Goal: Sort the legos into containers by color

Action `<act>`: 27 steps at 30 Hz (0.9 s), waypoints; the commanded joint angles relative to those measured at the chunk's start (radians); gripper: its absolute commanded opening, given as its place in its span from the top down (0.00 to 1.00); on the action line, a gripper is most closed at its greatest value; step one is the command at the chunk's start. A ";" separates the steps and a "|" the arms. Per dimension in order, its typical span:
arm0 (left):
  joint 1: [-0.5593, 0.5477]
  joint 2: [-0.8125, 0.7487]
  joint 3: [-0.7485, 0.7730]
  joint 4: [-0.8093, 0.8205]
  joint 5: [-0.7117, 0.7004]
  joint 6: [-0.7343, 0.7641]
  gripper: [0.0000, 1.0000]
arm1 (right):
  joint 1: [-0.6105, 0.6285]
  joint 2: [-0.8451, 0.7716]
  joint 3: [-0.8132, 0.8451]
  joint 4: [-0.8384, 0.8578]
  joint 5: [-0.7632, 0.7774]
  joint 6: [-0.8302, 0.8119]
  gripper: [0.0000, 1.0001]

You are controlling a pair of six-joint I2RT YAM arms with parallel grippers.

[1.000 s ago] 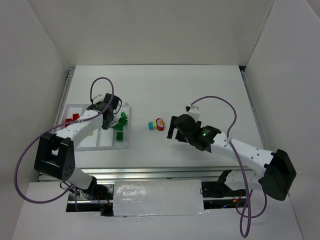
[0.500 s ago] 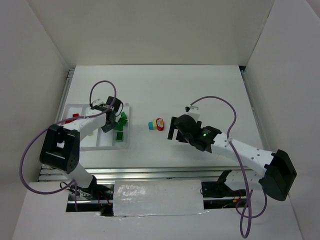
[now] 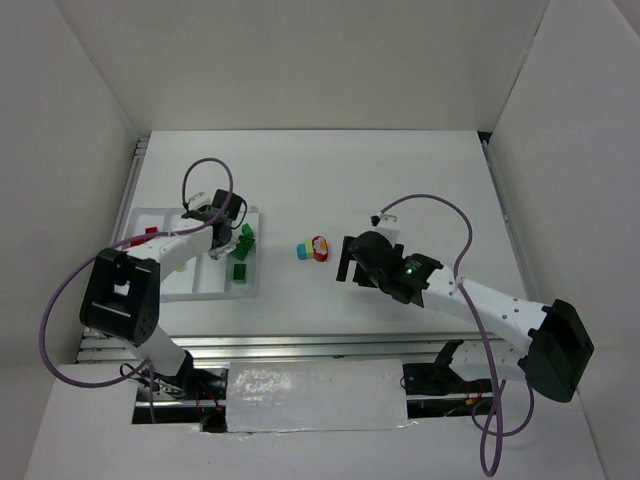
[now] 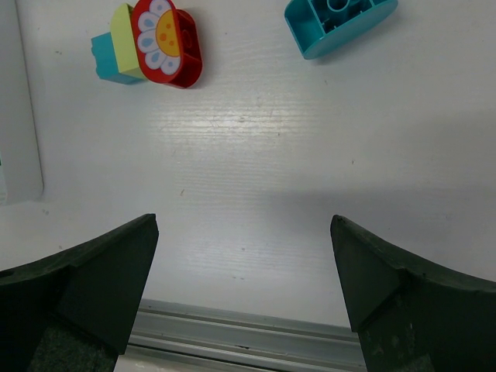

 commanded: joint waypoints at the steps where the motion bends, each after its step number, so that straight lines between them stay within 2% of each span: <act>1: 0.003 0.042 0.056 0.046 0.014 0.031 0.77 | 0.000 -0.001 0.006 0.020 0.008 -0.015 0.00; 6: 0.003 0.106 0.127 0.025 -0.003 0.039 0.77 | 0.000 -0.004 0.004 0.009 0.017 -0.023 0.00; 18: 0.004 0.082 0.121 0.061 0.009 0.050 0.73 | -0.001 0.054 0.006 0.040 0.011 -0.031 0.00; 20: 0.004 0.015 0.089 0.085 0.015 0.051 0.65 | -0.017 0.070 0.009 0.046 0.006 -0.028 0.00; 21: 0.003 -0.008 0.066 0.095 0.017 0.059 0.56 | -0.023 0.074 0.014 0.046 0.006 -0.026 0.00; 23: 0.003 -0.071 0.061 0.068 0.009 0.059 0.50 | -0.041 0.087 0.024 0.029 0.020 -0.014 0.00; 24: 0.003 -0.097 0.058 0.042 0.008 0.058 0.42 | -0.049 0.091 0.040 0.022 0.026 -0.012 0.00; 26: 0.003 -0.188 0.046 0.017 0.008 0.062 0.34 | -0.095 0.114 0.060 -0.006 0.031 -0.003 0.00; 27: 0.001 -0.223 0.041 0.005 0.009 0.065 0.21 | -0.115 0.126 0.081 -0.015 0.029 0.001 0.00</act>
